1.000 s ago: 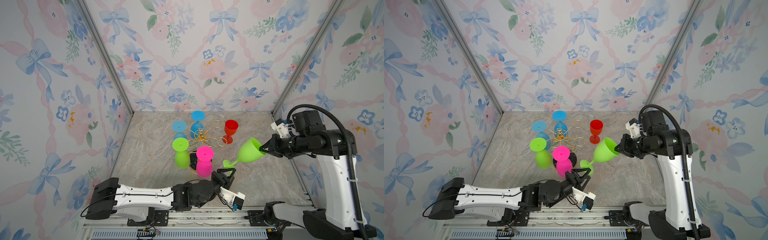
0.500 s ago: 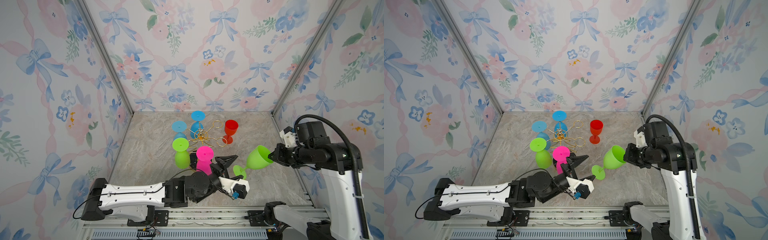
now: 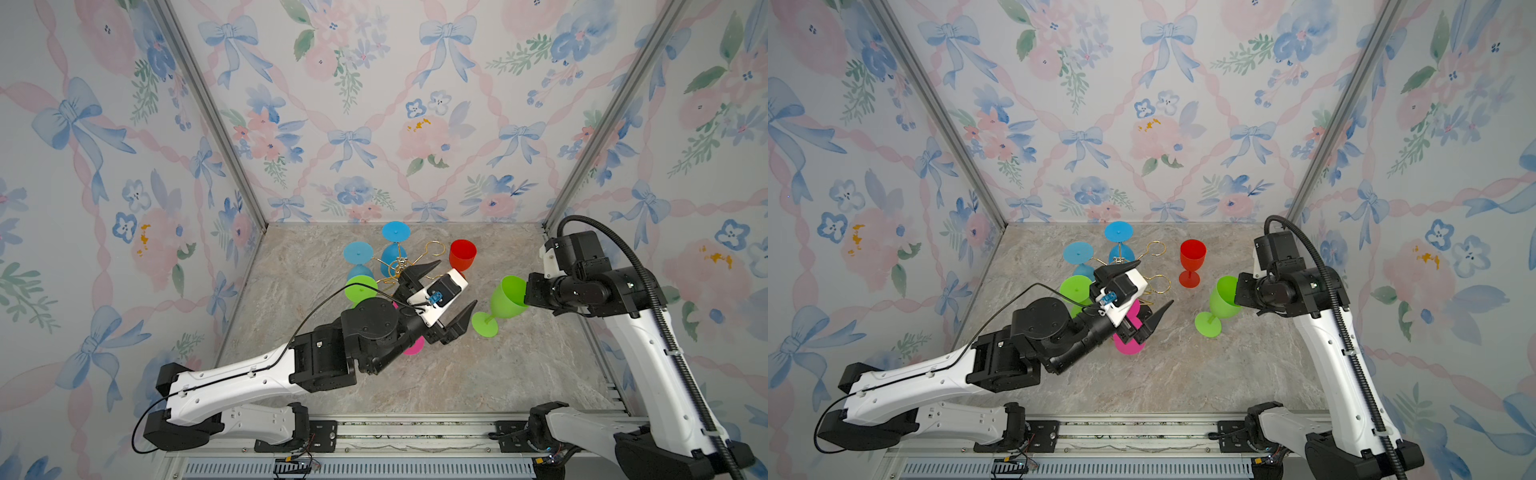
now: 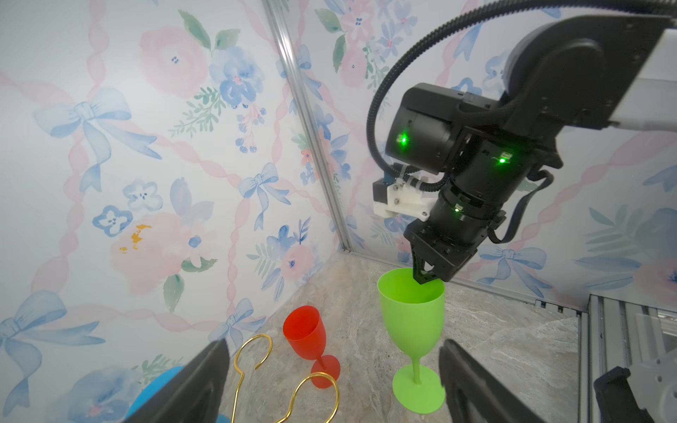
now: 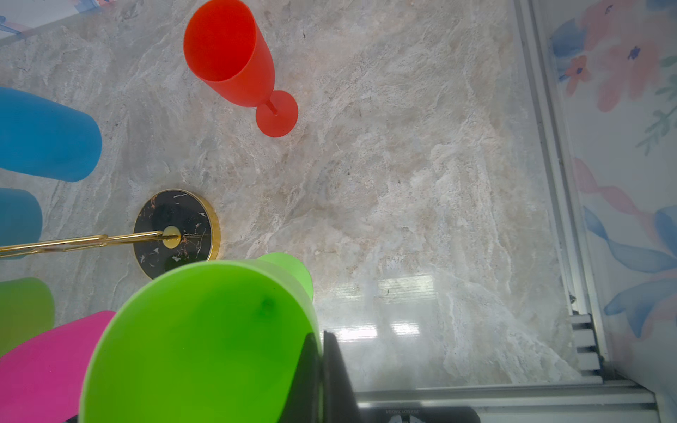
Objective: Take the wine glass off the wine glass rack
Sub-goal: Place the wine glass at the center of the table.
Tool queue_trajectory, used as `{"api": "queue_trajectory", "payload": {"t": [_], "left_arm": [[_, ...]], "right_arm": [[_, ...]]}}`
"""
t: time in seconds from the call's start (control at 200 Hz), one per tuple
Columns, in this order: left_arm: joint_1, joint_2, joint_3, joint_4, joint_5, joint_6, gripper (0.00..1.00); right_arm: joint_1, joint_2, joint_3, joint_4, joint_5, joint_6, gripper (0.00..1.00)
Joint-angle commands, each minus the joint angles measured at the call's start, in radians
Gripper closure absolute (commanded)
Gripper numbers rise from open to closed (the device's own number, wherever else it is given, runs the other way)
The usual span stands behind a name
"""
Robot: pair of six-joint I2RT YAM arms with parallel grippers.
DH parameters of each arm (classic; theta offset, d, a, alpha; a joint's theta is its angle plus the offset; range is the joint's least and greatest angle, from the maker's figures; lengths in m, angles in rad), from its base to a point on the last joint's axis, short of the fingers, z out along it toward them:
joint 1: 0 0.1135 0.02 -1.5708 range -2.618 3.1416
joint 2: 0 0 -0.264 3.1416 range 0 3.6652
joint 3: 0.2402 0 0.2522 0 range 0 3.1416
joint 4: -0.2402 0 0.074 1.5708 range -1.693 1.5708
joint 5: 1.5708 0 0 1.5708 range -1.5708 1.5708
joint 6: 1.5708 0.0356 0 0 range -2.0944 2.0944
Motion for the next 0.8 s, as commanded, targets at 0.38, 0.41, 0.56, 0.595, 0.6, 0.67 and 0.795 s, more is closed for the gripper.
{"api": "queue_trajectory", "payload": {"t": [0.38,0.41,0.56,0.595,0.6,0.67,0.795], "left_arm": [[0.456,0.005,0.157,-0.328,0.19,-0.285,0.09],[0.486,0.003,0.153,-0.333,0.213,-0.286,0.1],[0.596,-0.012,0.109,-0.335,0.346,-0.29,0.1],[0.613,-0.017,0.098,-0.335,0.371,-0.289,0.1],[0.614,-0.018,0.097,-0.335,0.373,-0.29,0.1],[0.647,-0.028,0.078,-0.335,0.431,-0.286,0.09],[0.698,-0.052,0.061,-0.335,0.518,-0.288,0.09]], "right_arm": [[0.036,0.128,-0.03,0.176,0.01,-0.115,1.0],[0.036,0.137,-0.029,0.187,0.007,-0.117,1.0],[0.036,0.192,-0.017,0.233,-0.014,-0.121,1.0],[0.036,0.206,-0.011,0.242,-0.02,-0.12,1.0],[0.036,0.209,-0.01,0.244,-0.021,-0.12,1.0],[0.036,0.242,0.005,0.255,-0.027,-0.12,1.0],[0.044,0.3,0.028,0.268,-0.018,-0.125,1.0]]}}
